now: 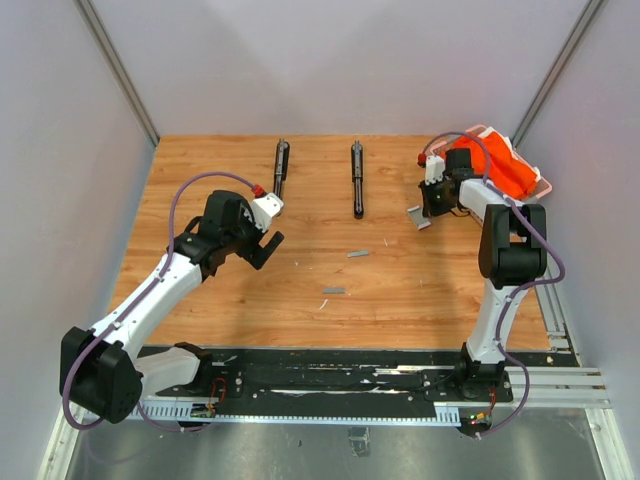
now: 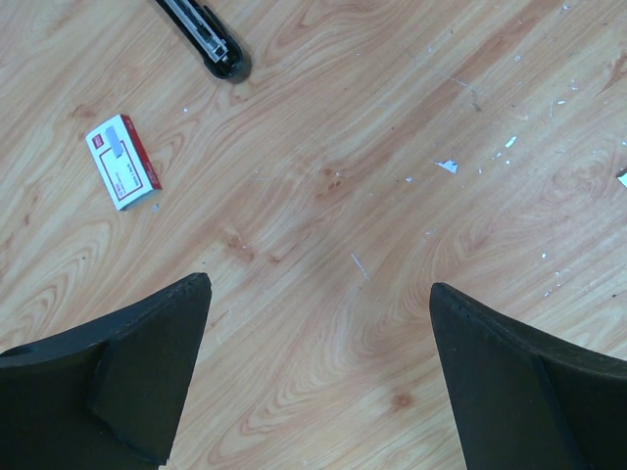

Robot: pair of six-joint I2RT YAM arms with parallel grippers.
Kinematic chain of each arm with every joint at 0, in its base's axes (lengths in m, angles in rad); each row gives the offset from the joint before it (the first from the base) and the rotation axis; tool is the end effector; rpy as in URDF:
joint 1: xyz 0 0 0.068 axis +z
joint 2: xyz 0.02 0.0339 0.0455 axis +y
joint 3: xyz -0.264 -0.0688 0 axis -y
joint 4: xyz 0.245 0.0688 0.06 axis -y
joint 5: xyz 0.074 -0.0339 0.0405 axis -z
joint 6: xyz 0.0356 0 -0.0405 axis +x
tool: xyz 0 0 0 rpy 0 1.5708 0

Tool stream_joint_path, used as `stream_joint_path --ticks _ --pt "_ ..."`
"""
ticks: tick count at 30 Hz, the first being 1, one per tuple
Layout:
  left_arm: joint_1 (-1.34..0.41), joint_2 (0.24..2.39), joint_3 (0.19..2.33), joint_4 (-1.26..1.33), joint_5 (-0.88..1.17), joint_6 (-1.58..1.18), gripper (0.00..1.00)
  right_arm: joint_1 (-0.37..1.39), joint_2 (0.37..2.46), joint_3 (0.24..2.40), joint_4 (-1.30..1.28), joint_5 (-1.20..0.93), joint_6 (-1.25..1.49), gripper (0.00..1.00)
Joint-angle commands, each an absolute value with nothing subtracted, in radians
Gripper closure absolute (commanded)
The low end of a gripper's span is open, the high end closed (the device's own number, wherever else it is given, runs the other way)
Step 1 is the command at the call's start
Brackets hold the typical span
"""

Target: Unload the staples from the stapler

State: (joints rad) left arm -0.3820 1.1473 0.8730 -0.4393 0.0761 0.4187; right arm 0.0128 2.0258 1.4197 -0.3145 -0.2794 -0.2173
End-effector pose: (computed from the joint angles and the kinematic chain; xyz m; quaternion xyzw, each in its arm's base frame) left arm 0.2276 -0.0944 0.2739 0.3688 0.8309 -0.0270 0.4159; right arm 0.4369 0.0154 0.1742 -0.1519 0.9271 0.0990 0.3281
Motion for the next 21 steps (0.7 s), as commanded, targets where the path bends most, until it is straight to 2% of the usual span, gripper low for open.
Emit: stream_joint_path --ticks 1,8,21 --pt "-0.382 1.141 0.868 -0.411 0.080 0.423 0.02 0.040 1.996 1.490 -0.402 -0.464 -0.428 0.99" --pt "-0.382 1.140 0.868 -0.413 0.081 0.425 0.02 0.092 2.068 1.615 -0.611 -0.542 -0.669 0.99" --pt "-0.382 1.139 0.868 -0.416 0.086 0.428 0.02 0.206 2.104 1.661 -0.810 -0.594 -1.083 0.99"
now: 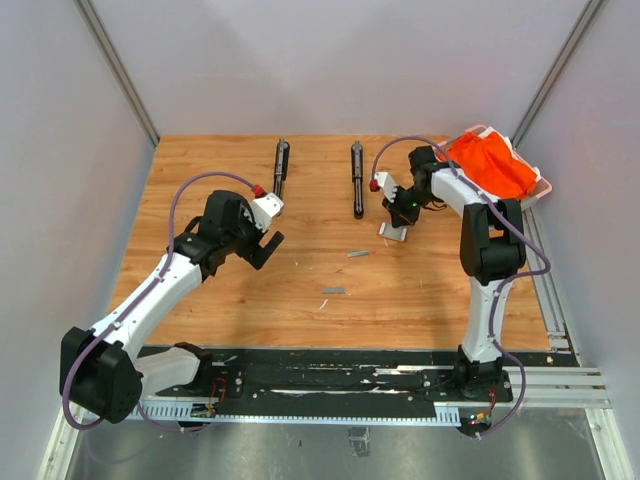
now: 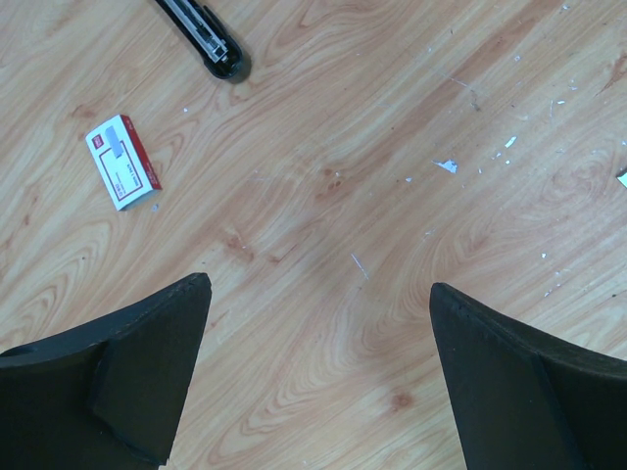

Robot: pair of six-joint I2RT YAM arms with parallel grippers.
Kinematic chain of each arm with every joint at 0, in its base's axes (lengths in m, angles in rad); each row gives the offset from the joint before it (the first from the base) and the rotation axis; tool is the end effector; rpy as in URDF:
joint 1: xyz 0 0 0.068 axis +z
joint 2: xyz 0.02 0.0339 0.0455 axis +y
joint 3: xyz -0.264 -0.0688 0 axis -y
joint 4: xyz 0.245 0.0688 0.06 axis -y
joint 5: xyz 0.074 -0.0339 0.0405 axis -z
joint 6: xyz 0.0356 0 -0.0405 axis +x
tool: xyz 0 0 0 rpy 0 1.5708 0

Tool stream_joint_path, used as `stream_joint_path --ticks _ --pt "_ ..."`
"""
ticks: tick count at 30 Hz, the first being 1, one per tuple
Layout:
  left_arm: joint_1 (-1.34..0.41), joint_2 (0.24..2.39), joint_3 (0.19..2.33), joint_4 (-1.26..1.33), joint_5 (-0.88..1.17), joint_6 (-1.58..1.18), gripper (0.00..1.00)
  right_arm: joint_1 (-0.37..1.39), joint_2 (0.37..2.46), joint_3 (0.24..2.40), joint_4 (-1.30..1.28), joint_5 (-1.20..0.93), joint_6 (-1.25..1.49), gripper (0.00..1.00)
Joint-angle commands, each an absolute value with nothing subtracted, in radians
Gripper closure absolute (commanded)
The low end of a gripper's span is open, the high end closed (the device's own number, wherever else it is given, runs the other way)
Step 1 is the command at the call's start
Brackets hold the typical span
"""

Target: Unload the staples from the stapler

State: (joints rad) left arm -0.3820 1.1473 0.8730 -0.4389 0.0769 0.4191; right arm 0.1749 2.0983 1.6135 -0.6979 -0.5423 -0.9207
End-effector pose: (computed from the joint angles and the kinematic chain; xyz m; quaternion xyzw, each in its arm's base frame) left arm 0.2276 -0.0944 0.2739 0.3691 0.8306 -0.0272 0.4160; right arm 0.4273 0.0942 0.1838 -0.5365 0.7801 0.1771 0.2688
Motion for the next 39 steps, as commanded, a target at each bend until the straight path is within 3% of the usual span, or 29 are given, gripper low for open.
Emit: stream_joint_path --ticks 1,13,20,24,31,39 --pt "-0.382 1.140 0.867 -0.416 0.085 0.428 0.02 0.215 2.105 1.661 -0.818 -0.589 -1.109 0.99" --pt "-0.383 1.140 0.867 -0.418 0.088 0.431 0.02 0.306 2.128 1.661 -0.833 -0.488 -1.217 0.96" --pt "-0.383 1.140 0.867 -0.418 0.090 0.431 0.02 0.327 2.067 1.651 -0.779 -0.458 -1.129 0.87" --pt "-0.382 1.140 0.867 -0.417 0.092 0.431 0.02 0.347 1.990 1.598 -0.733 -0.448 -1.086 0.81" --pt "-0.382 1.137 0.866 -0.416 0.093 0.433 0.02 0.410 1.836 1.423 -0.649 -0.504 -1.049 0.81" --pt "-0.382 1.134 0.864 -0.411 0.072 0.428 0.02 0.503 1.862 1.339 -0.520 -0.449 -0.955 0.80"
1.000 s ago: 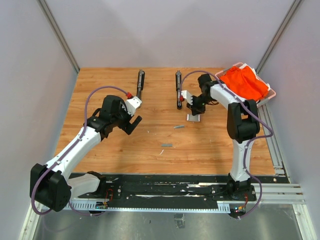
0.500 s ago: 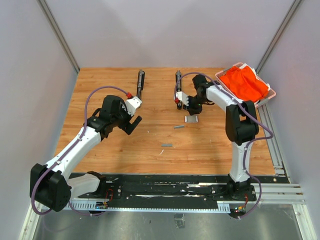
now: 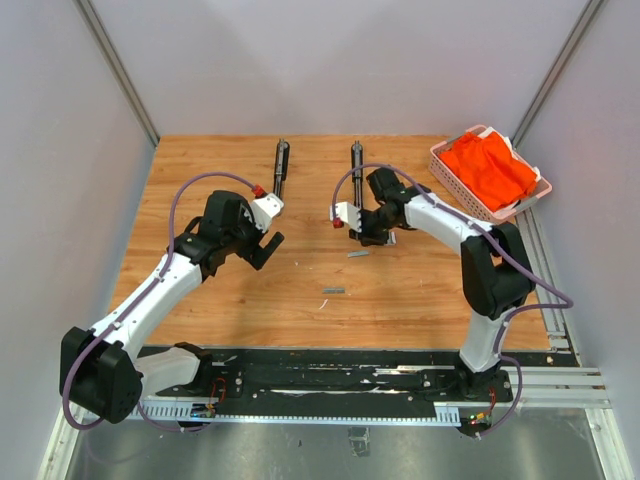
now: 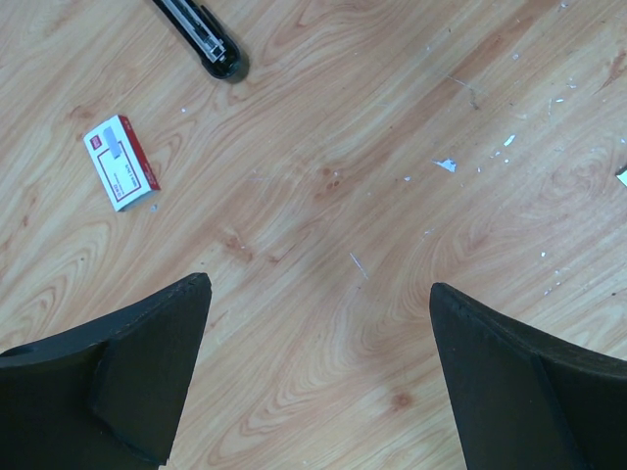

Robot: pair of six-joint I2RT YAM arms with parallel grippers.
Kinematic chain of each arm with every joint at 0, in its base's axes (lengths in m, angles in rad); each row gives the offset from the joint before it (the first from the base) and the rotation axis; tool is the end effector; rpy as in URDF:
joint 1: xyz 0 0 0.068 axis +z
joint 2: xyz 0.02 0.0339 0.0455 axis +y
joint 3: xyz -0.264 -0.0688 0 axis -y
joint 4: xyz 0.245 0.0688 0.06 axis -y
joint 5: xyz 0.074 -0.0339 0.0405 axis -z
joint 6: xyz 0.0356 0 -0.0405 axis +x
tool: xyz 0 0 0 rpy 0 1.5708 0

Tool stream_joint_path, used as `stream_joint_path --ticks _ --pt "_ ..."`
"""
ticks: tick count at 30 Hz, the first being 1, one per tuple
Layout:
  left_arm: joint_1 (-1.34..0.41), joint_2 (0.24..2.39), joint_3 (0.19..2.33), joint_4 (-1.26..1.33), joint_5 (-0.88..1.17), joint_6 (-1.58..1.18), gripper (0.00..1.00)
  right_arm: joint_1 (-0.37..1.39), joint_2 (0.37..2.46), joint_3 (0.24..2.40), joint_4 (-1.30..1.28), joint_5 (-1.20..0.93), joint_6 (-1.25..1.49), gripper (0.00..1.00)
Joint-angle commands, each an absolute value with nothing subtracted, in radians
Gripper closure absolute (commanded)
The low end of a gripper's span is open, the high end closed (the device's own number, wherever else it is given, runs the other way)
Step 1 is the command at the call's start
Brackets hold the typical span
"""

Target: Unload the staples from the stapler

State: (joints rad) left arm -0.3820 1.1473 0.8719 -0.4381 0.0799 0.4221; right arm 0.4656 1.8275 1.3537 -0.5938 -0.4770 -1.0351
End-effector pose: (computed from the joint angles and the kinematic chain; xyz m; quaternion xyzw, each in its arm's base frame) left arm 0.2276 -0.0945 0.2736 0.3709 0.8298 -0.0280 0.4160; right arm 0.3352 0.1867 0.2179 -0.6848 0.6483 0.1516 0.2964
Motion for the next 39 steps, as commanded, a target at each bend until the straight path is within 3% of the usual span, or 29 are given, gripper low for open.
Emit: stream_joint_path --ticks 1,21,39 --pt "-0.383 1.135 0.864 -0.411 0.071 0.428 0.02 0.510 1.876 1.346 -0.517 -0.438 -0.939 0.80" --pt "-0.382 1.138 0.860 -0.405 0.069 0.431 0.02 0.538 1.958 1.371 -0.507 -0.356 -0.908 0.77" --pt "-0.382 1.137 0.858 -0.403 0.066 0.433 0.02 0.541 1.995 1.399 -0.580 -0.384 -0.929 0.85"
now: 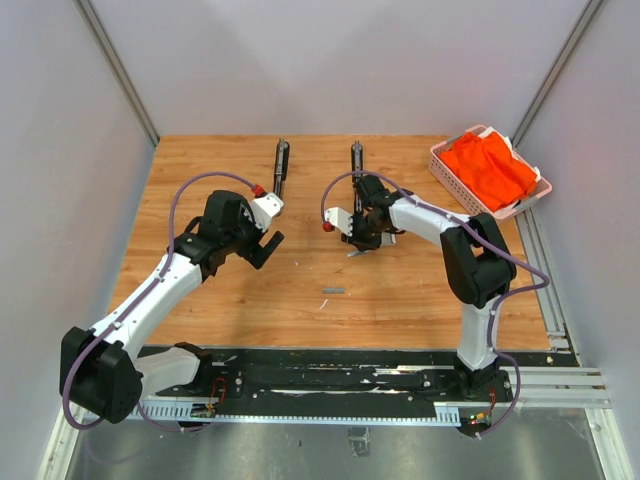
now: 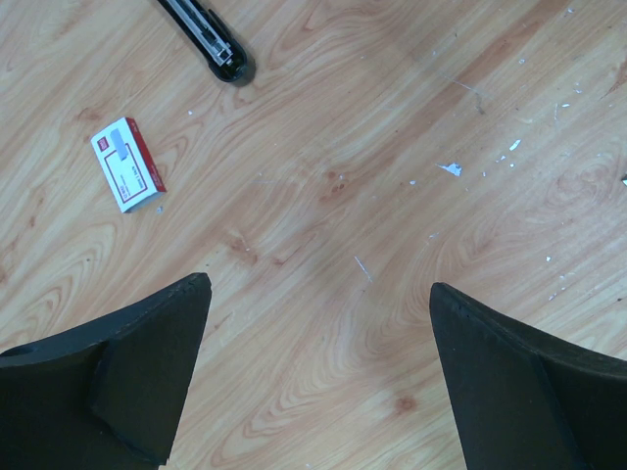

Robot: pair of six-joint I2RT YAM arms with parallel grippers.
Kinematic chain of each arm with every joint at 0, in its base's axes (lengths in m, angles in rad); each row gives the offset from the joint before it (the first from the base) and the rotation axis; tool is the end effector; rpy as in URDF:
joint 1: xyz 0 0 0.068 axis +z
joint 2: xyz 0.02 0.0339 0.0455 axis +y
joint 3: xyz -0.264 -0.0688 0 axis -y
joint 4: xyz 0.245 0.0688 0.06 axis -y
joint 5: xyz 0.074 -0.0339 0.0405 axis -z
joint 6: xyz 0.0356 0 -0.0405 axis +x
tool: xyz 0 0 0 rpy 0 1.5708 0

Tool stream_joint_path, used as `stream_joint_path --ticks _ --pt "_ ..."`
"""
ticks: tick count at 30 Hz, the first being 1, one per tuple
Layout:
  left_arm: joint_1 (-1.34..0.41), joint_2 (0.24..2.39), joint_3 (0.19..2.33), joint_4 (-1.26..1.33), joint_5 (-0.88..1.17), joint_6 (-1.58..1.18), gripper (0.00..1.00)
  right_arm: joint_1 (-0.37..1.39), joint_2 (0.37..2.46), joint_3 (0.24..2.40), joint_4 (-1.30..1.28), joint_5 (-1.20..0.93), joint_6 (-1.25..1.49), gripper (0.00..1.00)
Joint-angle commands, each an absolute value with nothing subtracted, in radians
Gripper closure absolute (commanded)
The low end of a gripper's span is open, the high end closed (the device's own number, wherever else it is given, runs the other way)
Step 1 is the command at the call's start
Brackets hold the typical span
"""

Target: Unload the staples from the stapler

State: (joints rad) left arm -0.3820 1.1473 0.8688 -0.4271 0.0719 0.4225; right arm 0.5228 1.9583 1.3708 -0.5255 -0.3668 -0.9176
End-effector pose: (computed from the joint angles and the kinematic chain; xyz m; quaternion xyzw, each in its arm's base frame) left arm 0.2282 -0.0944 0.2735 0.3691 0.8290 -0.0241 0.4195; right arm 0.3439 0.2129 0.1759 -0.6627 0.6925 0.1304 0.2536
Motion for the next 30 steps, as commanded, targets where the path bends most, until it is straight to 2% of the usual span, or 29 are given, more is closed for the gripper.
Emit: stream_joint_path --ticks 1,10,20,30 --pt "-0.382 1.136 0.858 -0.403 0.066 0.432 0.02 0.541 2.002 1.402 -0.586 -0.385 -0.931 0.85" --pt "-0.381 1.129 0.857 -0.403 0.066 0.431 0.02 0.541 2.019 1.412 -0.592 -0.368 -0.922 0.86" --pt "-0.381 1.131 0.856 -0.402 0.064 0.433 0.02 0.541 2.015 1.426 -0.614 -0.372 -0.917 0.99" --pt "-0.380 1.126 0.856 -0.402 0.063 0.431 0.02 0.537 2.000 1.443 -0.654 -0.393 -0.900 0.99"
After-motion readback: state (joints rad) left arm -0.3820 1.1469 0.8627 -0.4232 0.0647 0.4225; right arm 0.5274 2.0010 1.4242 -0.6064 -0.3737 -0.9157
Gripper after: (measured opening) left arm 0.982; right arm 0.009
